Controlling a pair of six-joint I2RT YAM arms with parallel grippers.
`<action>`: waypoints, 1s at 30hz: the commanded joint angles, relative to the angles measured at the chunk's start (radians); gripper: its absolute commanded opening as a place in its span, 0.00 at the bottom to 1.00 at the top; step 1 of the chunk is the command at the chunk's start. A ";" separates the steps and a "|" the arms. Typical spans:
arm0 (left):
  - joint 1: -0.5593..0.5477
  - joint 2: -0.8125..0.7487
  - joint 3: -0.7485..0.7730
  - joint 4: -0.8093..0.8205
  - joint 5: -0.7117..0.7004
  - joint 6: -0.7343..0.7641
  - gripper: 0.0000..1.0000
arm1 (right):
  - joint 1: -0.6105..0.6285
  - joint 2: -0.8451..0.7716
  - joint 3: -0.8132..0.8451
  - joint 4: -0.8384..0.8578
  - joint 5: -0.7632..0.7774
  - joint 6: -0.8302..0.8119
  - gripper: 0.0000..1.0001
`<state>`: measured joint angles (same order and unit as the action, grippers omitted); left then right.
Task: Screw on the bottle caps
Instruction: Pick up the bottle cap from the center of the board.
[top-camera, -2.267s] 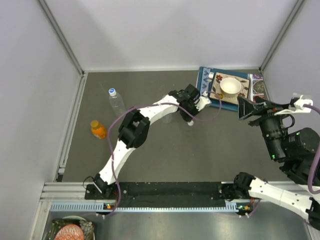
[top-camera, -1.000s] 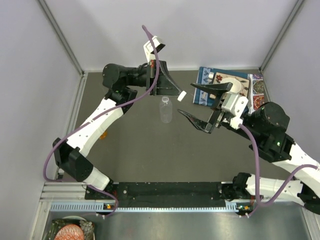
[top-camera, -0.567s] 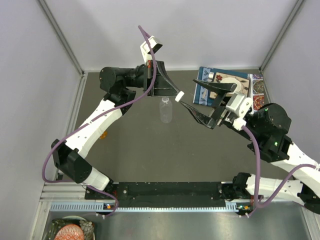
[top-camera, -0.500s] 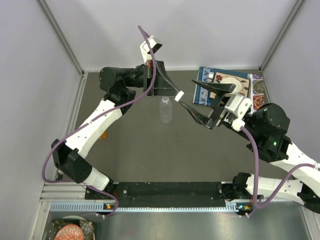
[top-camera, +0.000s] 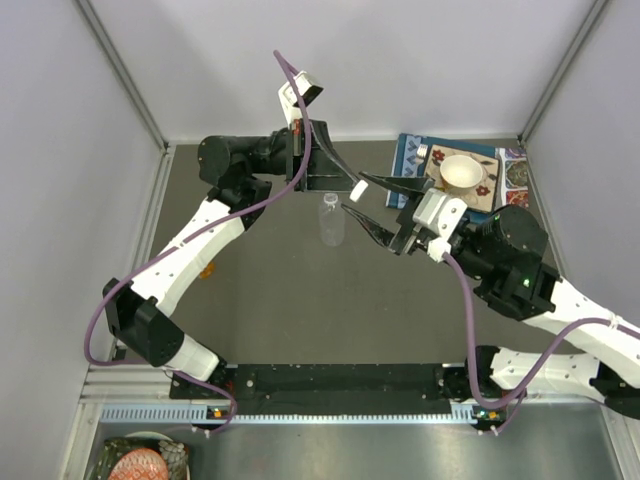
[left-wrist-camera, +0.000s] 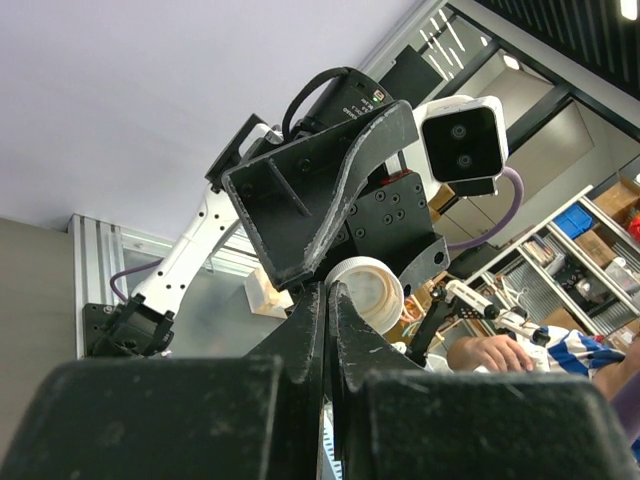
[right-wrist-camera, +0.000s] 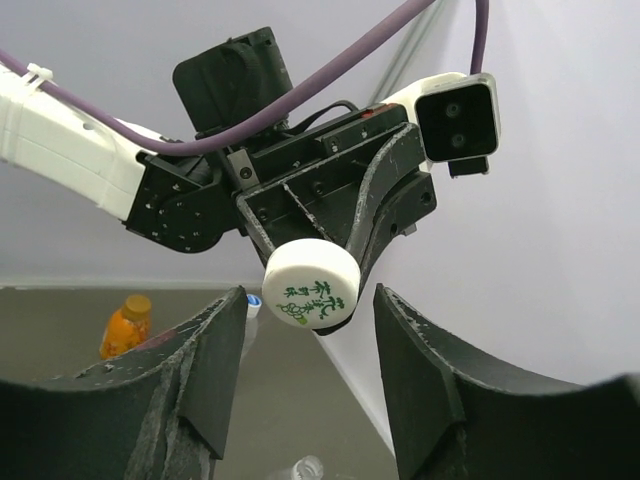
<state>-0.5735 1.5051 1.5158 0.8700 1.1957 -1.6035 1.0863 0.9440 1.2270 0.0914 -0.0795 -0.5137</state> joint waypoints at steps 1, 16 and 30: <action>0.006 -0.014 -0.009 0.054 -0.024 -0.007 0.00 | 0.014 -0.014 -0.011 0.083 0.017 0.006 0.53; 0.012 -0.022 -0.026 0.044 -0.039 0.004 0.00 | 0.014 -0.044 -0.015 0.096 0.017 0.047 0.47; 0.020 -0.029 -0.048 0.057 -0.053 -0.006 0.00 | 0.015 -0.030 -0.018 0.122 0.017 0.106 0.40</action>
<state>-0.5617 1.5051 1.4731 0.8722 1.1618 -1.6032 1.0870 0.9127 1.2037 0.1535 -0.0639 -0.4473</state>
